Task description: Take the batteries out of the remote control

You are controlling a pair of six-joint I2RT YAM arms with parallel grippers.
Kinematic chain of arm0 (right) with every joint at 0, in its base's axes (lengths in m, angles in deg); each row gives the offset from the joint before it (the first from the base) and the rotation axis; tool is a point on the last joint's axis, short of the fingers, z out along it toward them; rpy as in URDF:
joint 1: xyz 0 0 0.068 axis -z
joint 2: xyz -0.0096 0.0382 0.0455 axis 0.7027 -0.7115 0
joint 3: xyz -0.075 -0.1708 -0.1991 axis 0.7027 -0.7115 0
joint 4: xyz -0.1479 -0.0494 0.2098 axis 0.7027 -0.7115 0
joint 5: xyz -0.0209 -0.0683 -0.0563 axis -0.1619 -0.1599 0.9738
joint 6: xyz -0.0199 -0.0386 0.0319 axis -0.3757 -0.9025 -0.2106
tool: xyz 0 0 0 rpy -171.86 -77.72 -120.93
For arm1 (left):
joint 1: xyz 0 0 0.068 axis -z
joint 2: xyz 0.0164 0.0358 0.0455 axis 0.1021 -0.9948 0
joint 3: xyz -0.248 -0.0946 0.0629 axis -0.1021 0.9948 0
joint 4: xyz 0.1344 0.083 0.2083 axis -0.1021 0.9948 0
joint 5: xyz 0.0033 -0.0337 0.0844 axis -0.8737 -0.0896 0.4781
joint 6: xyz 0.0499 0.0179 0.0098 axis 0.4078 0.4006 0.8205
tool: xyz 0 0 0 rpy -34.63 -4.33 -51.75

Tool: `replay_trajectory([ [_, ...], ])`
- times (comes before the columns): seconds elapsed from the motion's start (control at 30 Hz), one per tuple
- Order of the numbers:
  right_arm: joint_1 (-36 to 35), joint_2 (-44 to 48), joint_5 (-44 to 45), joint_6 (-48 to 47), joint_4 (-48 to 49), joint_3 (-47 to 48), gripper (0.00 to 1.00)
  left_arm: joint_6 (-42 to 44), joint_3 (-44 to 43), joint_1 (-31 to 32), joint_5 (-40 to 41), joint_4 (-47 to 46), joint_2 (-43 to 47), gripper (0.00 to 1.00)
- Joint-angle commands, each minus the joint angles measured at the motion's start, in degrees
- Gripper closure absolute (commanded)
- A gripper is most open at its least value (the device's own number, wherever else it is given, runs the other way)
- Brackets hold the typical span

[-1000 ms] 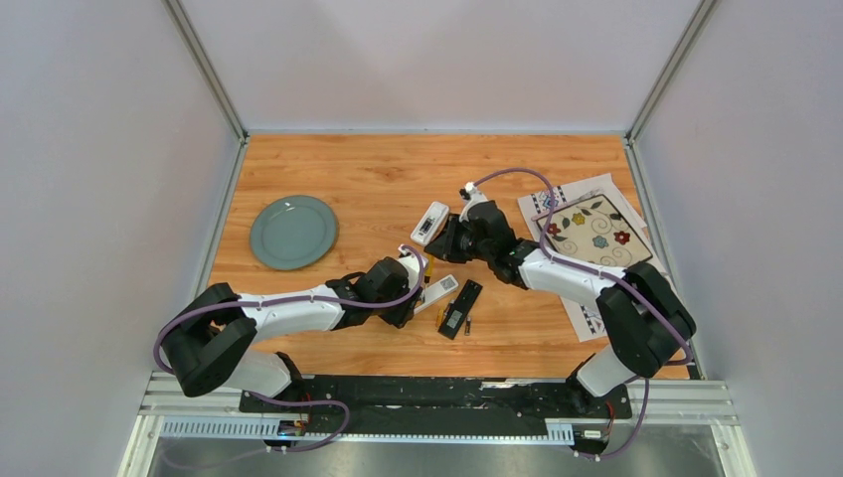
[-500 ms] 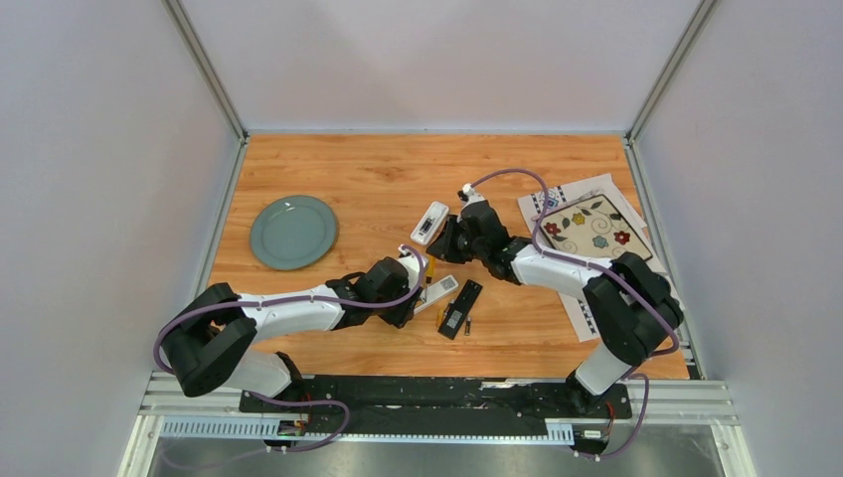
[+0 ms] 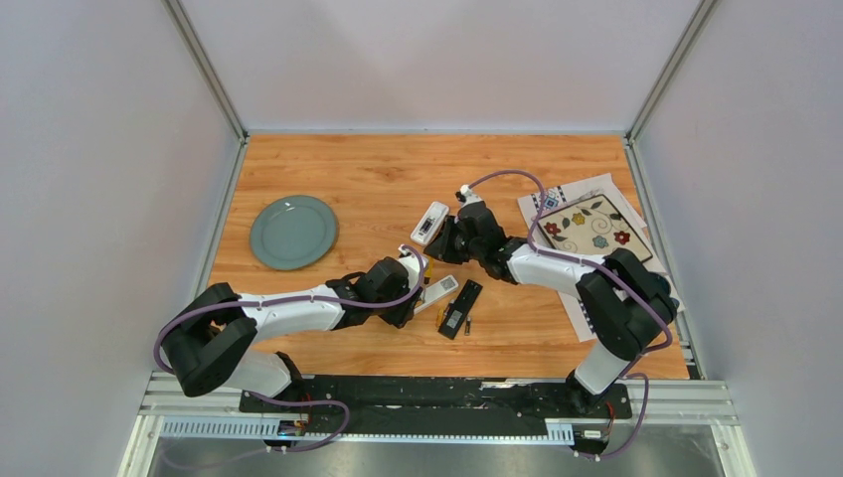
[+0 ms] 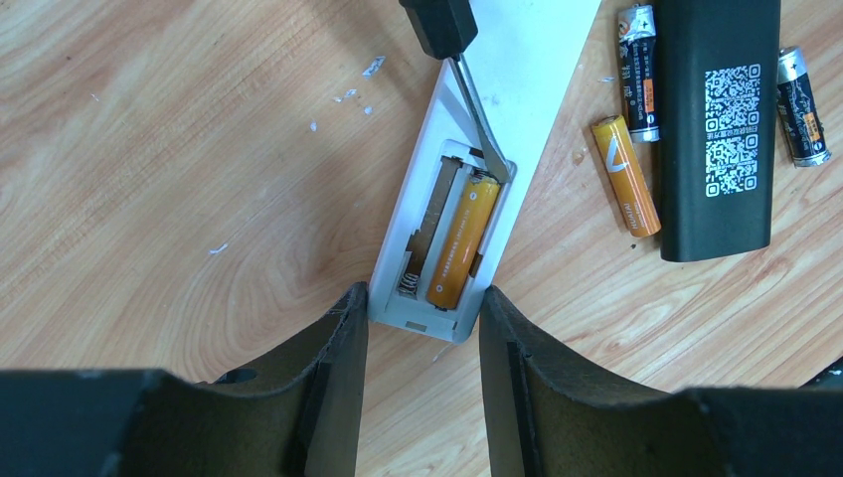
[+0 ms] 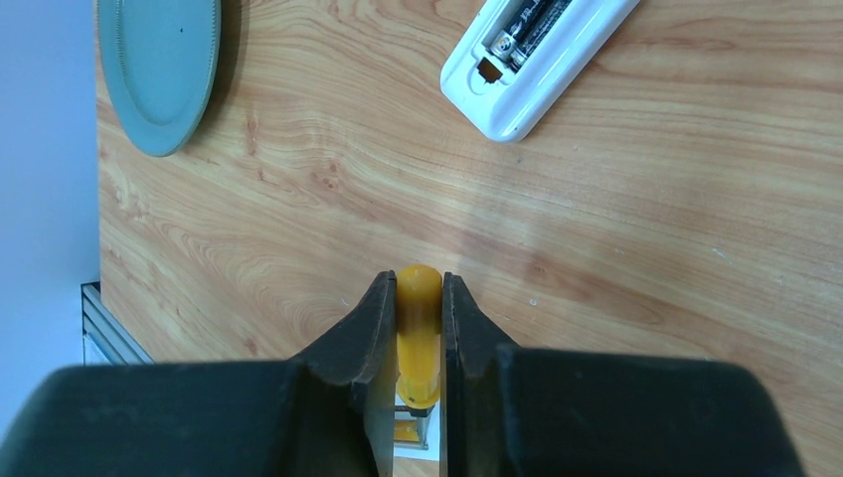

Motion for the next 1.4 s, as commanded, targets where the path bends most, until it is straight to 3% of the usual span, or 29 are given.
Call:
replay_trajectory([
  [0.0,-1.4,-1.3,-0.4,0.0,1.8,1.1,1.0,0.4,0.6,-0.2,-0.7,4.3,-2.4,0.71],
  [0.67,-0.1,-0.8,-13.1,11.5,15.5,-2.8,1.0,0.0,0.8,-0.2,-1.1,3.7,-3.2,0.77],
  [1.37,1.2,0.6,-15.7,14.8,20.8,-4.5,1.0,-0.2,1.3,-0.2,-1.4,3.1,-2.8,0.8],
])
